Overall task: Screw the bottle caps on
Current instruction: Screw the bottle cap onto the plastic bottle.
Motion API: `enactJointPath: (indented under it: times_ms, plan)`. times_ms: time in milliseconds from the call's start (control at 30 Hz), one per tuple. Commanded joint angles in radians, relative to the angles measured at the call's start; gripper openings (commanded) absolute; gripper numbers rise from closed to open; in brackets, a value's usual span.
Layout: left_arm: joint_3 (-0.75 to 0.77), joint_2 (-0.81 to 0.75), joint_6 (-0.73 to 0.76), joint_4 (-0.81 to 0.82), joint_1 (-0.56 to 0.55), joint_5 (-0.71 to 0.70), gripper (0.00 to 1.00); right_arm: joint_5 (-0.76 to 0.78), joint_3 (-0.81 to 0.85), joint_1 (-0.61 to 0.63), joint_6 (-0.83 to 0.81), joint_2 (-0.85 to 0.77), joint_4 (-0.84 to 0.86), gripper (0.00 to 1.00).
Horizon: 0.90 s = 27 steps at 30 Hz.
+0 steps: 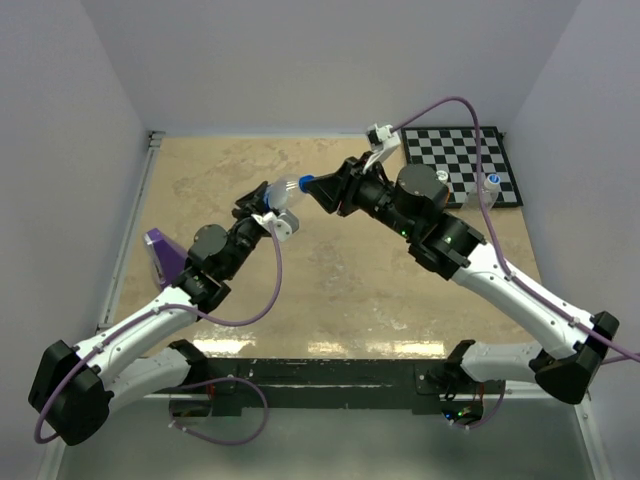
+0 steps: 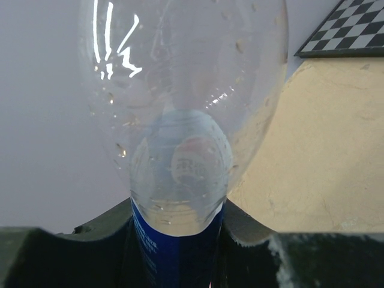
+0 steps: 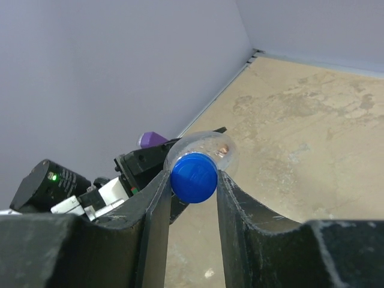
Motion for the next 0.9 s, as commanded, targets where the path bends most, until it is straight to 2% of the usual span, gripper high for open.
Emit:
enactJointPath:
  times_ms: [0,100,300,367,600,867]
  plan:
    - [0.025,-0.004,-0.037,0.008,0.011,0.080,0.27,-0.030,0.046,-0.008,-0.225,-0.122,0.107,0.43]
    - [0.039,-0.007,-0.060,-0.027,0.014,0.145,0.27,-0.130,0.111,-0.020,-0.449,-0.141,0.038,0.57]
    - [0.062,-0.015,-0.085,-0.076,0.026,0.241,0.27,-0.450,0.191,-0.054,-0.755,-0.156,-0.148,0.69]
    - [0.071,-0.016,-0.094,-0.093,0.026,0.287,0.27,-0.504,0.195,-0.057,-0.848,-0.148,-0.208,0.72]
    - [0.093,-0.018,-0.106,-0.145,0.028,0.389,0.27,-0.605,0.229,-0.080,-1.059,-0.087,-0.424,0.71]
    - [0.113,-0.010,-0.116,-0.178,0.028,0.441,0.27,-0.650,0.247,-0.106,-1.131,-0.049,-0.515,0.63]
